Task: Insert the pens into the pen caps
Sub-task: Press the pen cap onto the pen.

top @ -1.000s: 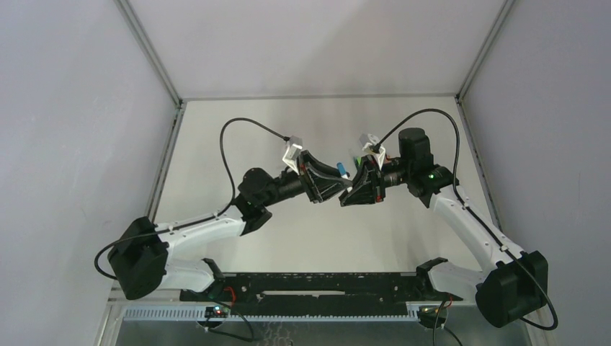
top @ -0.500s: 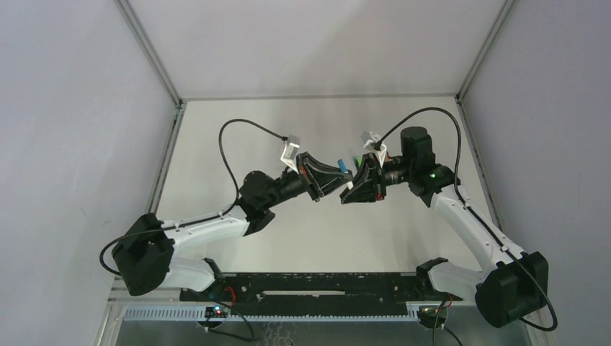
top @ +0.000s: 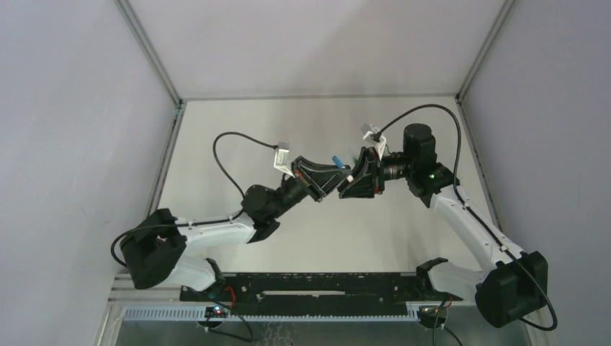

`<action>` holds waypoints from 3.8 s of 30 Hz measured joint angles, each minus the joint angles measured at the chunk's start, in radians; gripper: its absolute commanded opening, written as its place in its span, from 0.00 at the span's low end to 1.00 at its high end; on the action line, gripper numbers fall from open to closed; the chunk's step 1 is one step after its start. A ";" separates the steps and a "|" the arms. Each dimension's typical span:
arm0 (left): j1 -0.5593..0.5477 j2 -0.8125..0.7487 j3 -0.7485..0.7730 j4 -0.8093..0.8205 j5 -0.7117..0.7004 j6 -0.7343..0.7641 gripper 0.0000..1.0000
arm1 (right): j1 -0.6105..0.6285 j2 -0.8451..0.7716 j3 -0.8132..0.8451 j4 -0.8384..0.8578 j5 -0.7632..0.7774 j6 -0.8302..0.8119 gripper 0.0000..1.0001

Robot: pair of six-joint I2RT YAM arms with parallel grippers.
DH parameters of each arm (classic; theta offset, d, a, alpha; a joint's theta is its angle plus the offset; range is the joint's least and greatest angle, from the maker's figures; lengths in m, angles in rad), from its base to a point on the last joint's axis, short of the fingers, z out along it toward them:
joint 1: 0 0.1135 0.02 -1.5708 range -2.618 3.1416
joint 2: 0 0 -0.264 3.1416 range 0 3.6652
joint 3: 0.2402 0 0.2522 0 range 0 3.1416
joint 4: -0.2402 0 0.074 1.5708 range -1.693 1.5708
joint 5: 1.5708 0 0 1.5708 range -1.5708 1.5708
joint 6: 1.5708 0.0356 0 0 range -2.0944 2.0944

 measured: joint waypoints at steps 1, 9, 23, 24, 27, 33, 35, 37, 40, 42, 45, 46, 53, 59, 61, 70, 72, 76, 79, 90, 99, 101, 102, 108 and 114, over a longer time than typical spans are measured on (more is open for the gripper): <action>-0.002 0.003 0.000 0.006 -0.009 -0.002 0.00 | 0.000 0.000 0.000 0.008 0.005 0.010 0.36; -0.009 0.015 -0.001 0.031 -0.060 0.000 0.02 | 0.001 -0.002 -0.001 0.034 0.039 0.055 0.00; -0.018 -0.031 -0.082 0.048 -0.062 0.000 0.65 | -0.021 -0.003 -0.009 0.037 0.026 0.039 0.00; -0.018 -0.042 -0.088 0.042 -0.058 0.002 0.68 | -0.024 -0.003 -0.009 0.037 0.023 0.036 0.00; -0.018 -0.083 -0.113 0.017 -0.043 0.012 0.77 | -0.024 -0.003 -0.009 0.037 0.010 0.030 0.00; 0.032 -0.237 -0.180 -0.068 0.005 0.060 0.99 | -0.024 -0.003 -0.009 0.027 -0.026 0.004 0.00; 0.072 -0.294 -0.173 -0.131 0.031 0.068 1.00 | -0.024 -0.003 -0.009 0.022 -0.035 -0.004 0.00; 0.102 -0.338 -0.150 -0.204 0.051 0.081 1.00 | -0.024 -0.003 -0.009 0.017 -0.041 -0.011 0.00; 0.121 -0.368 -0.089 -0.294 0.074 0.091 1.00 | -0.024 -0.003 -0.009 0.010 -0.045 -0.023 0.00; 0.125 -0.367 -0.043 -0.346 0.091 0.095 1.00 | -0.024 -0.003 -0.009 0.009 -0.047 -0.028 0.00; 0.126 -0.342 0.018 -0.402 0.110 0.093 0.99 | -0.022 -0.003 -0.009 0.003 -0.048 -0.034 0.00; 0.126 -0.325 0.039 -0.415 0.117 0.091 0.98 | -0.019 -0.003 -0.009 0.002 -0.048 -0.037 0.00; 0.127 -0.216 0.090 -0.440 0.130 0.066 0.82 | -0.008 -0.002 -0.009 -0.005 -0.052 -0.047 0.00; 0.127 -0.164 0.114 -0.409 0.146 0.042 0.71 | 0.002 0.004 -0.009 -0.005 -0.052 -0.050 0.00; 0.127 -0.154 0.118 -0.387 0.151 0.029 0.65 | 0.004 0.006 -0.009 -0.005 -0.051 -0.051 0.00; 0.128 -0.106 0.152 -0.327 0.192 -0.020 0.44 | 0.006 0.019 -0.009 -0.005 -0.041 -0.050 0.00; 0.128 -0.102 0.152 -0.327 0.199 -0.027 0.44 | 0.006 0.019 -0.009 -0.006 -0.040 -0.050 0.00; 0.128 -0.097 0.152 -0.326 0.205 -0.028 0.34 | 0.006 0.019 -0.009 -0.005 -0.040 -0.049 0.00; 0.129 -0.097 0.152 -0.320 0.207 -0.035 0.19 | 0.006 0.019 -0.009 -0.005 -0.040 -0.049 0.00; 0.114 -0.089 0.151 -0.323 0.163 -0.044 0.00 | 0.002 0.016 -0.009 -0.018 -0.029 -0.055 0.00; -0.009 -0.098 0.113 -0.354 -0.204 -0.084 0.00 | -0.001 -0.020 -0.012 -0.127 0.075 -0.131 0.00; -0.023 -0.093 0.113 -0.361 -0.232 -0.090 0.00 | -0.002 -0.024 -0.012 -0.153 0.096 -0.151 0.00; -0.028 -0.090 0.113 -0.364 -0.246 -0.090 0.00 | -0.005 -0.024 -0.012 -0.165 0.100 -0.155 0.00; -0.032 -0.064 0.113 -0.316 -0.182 -0.087 0.00 | -0.061 -0.020 -0.043 -0.087 -0.028 -0.036 0.00; -0.019 0.066 0.153 -0.147 -0.056 -0.127 0.00 | -0.097 -0.022 -0.087 0.011 -0.161 0.086 0.00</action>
